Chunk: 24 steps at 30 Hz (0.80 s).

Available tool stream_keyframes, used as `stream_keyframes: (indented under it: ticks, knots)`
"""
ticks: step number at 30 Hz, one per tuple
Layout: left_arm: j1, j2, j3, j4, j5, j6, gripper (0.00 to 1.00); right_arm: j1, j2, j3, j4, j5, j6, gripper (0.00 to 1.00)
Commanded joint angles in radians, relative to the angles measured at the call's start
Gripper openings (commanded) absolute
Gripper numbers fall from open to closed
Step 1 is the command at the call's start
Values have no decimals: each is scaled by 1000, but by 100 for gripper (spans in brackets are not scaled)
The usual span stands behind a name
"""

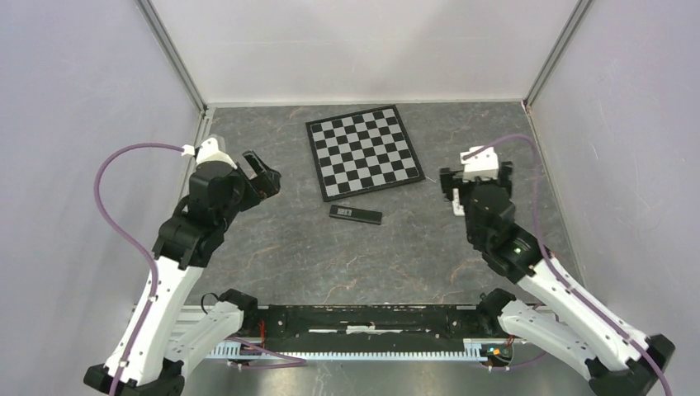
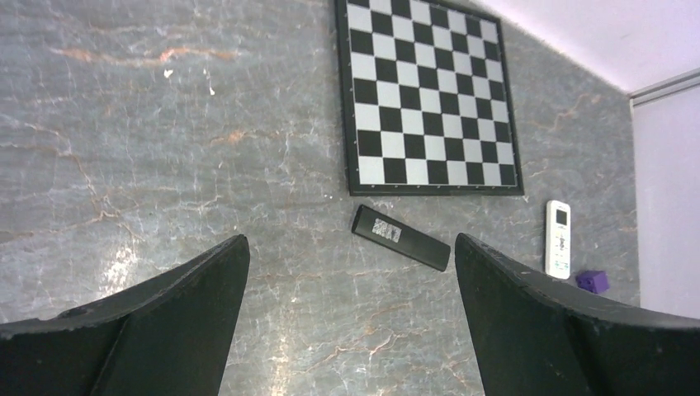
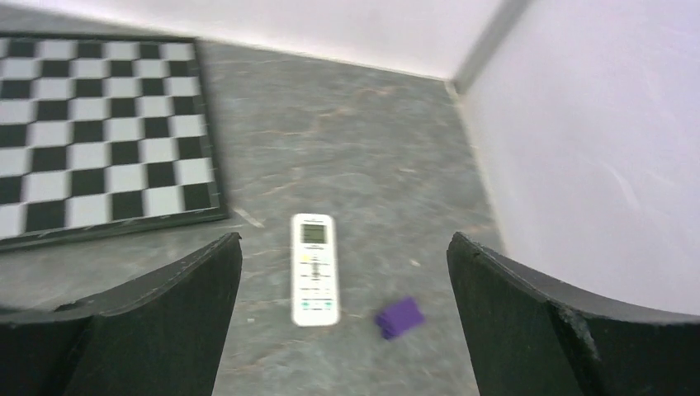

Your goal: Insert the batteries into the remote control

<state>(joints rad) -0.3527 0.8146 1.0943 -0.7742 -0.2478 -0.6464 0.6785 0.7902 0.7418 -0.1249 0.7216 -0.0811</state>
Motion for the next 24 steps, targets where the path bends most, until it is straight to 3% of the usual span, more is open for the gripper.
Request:
stream_keyframes:
  ticks: [1,10,18,24]
  knots:
    - [7,-51,54,3,-21,83,100,-2,-126,76,-159,333,-18,98]
    - [6,-202,94,-38,0,168,100,-2,-349,159,-200,374,-43,98]
    - [7,-294,128,-45,-26,191,100,-1,-377,207,-199,380,-56,98]
    - [6,-274,119,-53,-35,168,100,-1,-361,199,-198,369,-22,98]
